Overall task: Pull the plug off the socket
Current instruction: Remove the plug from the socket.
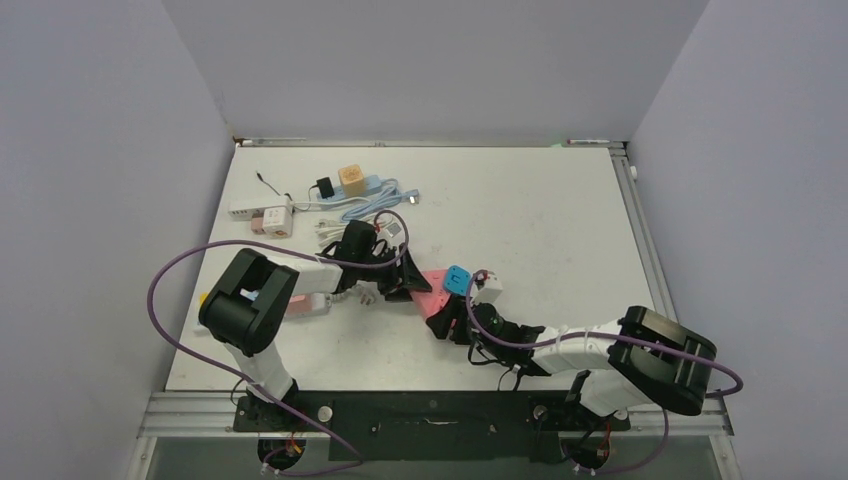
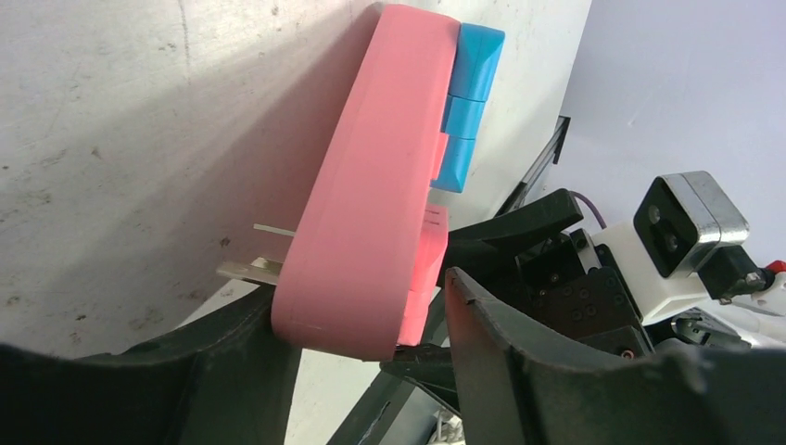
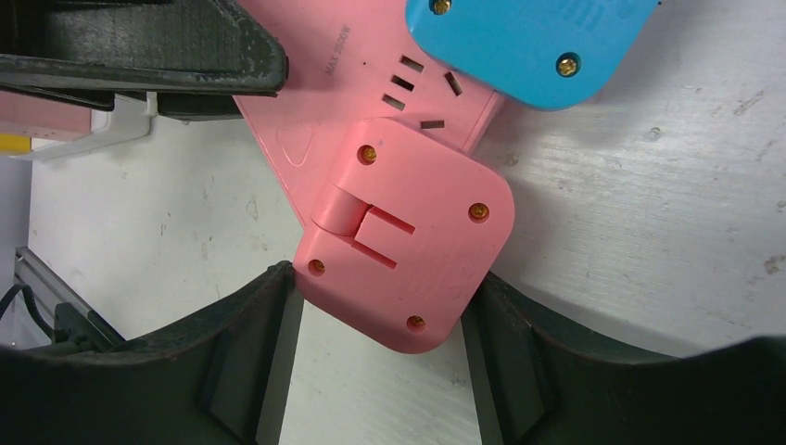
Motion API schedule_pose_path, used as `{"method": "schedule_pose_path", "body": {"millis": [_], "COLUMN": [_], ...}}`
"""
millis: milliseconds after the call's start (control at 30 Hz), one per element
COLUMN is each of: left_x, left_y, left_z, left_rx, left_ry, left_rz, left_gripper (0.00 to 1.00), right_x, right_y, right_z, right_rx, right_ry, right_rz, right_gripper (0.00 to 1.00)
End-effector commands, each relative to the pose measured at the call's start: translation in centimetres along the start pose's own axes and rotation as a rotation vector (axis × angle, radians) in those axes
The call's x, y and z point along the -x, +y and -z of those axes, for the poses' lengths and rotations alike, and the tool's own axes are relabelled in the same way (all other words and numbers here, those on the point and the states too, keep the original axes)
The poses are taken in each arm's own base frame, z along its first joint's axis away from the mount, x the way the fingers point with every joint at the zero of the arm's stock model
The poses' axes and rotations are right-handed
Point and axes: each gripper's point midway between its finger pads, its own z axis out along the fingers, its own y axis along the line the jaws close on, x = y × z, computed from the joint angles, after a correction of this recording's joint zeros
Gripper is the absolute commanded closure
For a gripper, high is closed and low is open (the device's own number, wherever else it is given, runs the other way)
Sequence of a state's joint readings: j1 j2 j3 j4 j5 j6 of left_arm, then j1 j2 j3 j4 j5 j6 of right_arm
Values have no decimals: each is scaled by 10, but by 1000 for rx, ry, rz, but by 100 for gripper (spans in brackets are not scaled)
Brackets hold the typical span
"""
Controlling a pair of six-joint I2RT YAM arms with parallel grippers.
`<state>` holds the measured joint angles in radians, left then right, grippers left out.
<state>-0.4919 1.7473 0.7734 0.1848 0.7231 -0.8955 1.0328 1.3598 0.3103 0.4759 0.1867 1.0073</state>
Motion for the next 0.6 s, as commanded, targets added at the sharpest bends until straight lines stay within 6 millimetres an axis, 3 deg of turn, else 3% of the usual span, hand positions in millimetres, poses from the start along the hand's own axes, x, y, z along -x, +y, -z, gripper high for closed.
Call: {"method": "schedule_pose_path", "body": {"millis": [0, 233, 433, 567], "left_x": [3, 6, 14, 28], "left_y": [-4, -11, -26, -48], "left_z": [-1, 3, 13, 33], "left_rx": [-24, -31, -50, -87], "left_ry": [-15, -36, -74, -161], "left_rz": [-22, -41, -101, -180], "left_gripper": [51, 68, 100, 100], "right_x": [6, 4, 15, 29], "right_y": [20, 17, 13, 9], "right_z": [-6, -7, 1, 11], "right_rx": [41, 19, -12, -31], "right_ry": [-27, -32, -65, -96], "right_rz": [-34, -58, -47, -30], "right_gripper": [56, 47, 20, 1]}}
